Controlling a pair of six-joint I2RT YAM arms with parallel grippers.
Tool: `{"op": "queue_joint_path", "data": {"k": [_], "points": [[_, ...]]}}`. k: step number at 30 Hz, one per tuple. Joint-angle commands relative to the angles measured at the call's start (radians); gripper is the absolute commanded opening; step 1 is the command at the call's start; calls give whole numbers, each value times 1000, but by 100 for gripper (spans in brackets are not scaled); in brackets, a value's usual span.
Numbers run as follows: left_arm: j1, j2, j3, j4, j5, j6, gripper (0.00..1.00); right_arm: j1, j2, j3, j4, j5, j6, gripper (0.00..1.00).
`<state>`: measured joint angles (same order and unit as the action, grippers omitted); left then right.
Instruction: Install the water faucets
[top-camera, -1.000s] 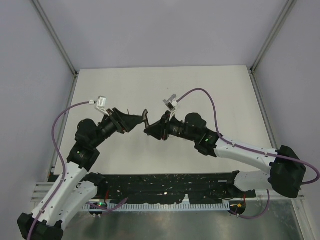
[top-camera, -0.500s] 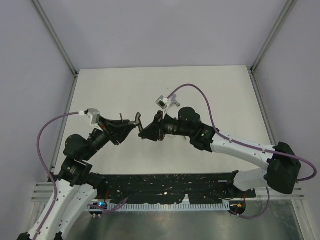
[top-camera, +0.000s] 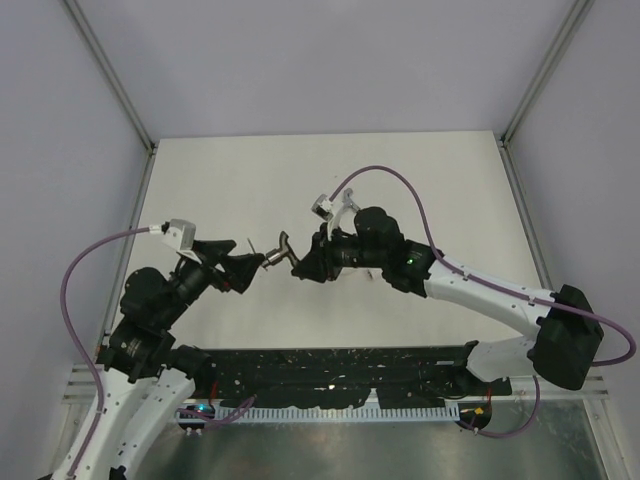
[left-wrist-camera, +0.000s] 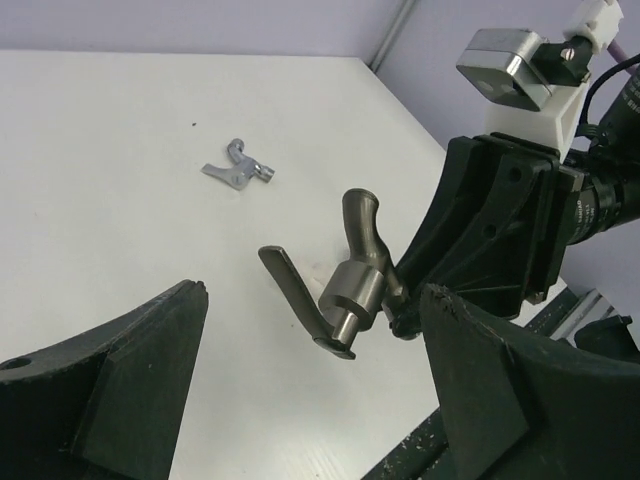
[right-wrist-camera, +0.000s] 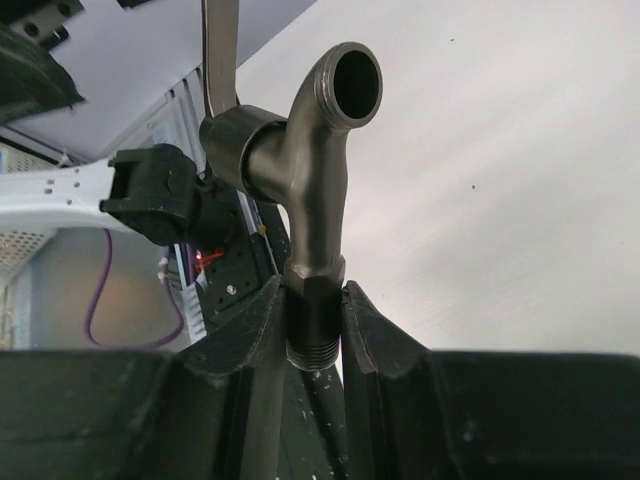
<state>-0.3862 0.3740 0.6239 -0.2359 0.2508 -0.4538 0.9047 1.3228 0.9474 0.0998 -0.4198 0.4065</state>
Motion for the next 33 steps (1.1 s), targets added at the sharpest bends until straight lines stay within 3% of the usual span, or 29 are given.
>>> {"op": "queue_joint_path", "data": {"k": [1,8,16,22,33], "points": [[3,57,196,-208,-22,102,91,-33,-80,111,-93,-77,-237,5],[4,291,462,-442,194,271,96,-50,-60,269,-356,-172,-524,5],[4,485,583,-476,381,288,91,-33,-14,376,-489,-186,-659,5],[1,586,588,-429,547,205,82,3,30,451,-586,-148,-755,5],[-26,602,505,-405,585,204,71,31,66,518,-643,-93,-814,5]]}}
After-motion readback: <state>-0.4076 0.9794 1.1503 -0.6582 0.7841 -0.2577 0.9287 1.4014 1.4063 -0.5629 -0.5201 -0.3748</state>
